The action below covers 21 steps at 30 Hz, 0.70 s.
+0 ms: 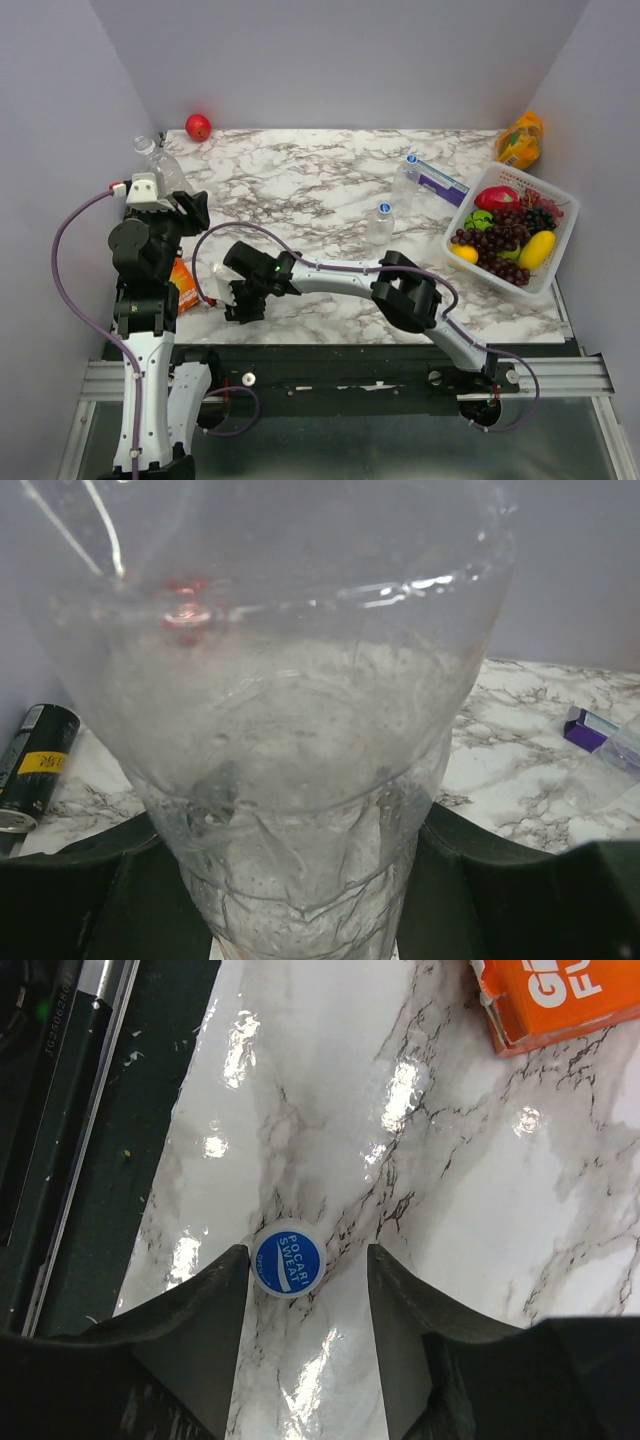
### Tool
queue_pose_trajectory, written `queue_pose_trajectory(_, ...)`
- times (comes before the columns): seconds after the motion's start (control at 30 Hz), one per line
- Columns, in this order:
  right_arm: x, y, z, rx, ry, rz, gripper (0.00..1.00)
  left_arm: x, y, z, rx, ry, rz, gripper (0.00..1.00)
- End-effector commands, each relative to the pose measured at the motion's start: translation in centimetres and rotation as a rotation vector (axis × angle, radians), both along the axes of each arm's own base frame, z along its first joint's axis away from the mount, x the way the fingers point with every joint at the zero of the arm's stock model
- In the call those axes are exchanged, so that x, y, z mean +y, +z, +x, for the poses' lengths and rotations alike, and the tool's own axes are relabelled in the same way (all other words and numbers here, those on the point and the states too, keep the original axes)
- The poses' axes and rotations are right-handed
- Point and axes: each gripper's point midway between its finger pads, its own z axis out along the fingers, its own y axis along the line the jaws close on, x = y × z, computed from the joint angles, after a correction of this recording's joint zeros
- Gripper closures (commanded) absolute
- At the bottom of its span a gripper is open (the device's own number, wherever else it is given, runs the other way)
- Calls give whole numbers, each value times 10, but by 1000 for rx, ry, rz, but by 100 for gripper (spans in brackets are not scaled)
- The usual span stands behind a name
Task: Screw on the bottle caps
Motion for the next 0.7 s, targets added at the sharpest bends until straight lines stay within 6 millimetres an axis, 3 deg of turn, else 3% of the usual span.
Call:
queue_pose_trajectory(0.0, -1, -12, -3, -1, 21, -32, 42, -4, -4, 2, -1, -23, -15, 100)
queue_pose_trajectory(0.67, 8, -12, -8, 3, 85, 1, 51, -7, -19, 10, 32, -50, -33, 100)
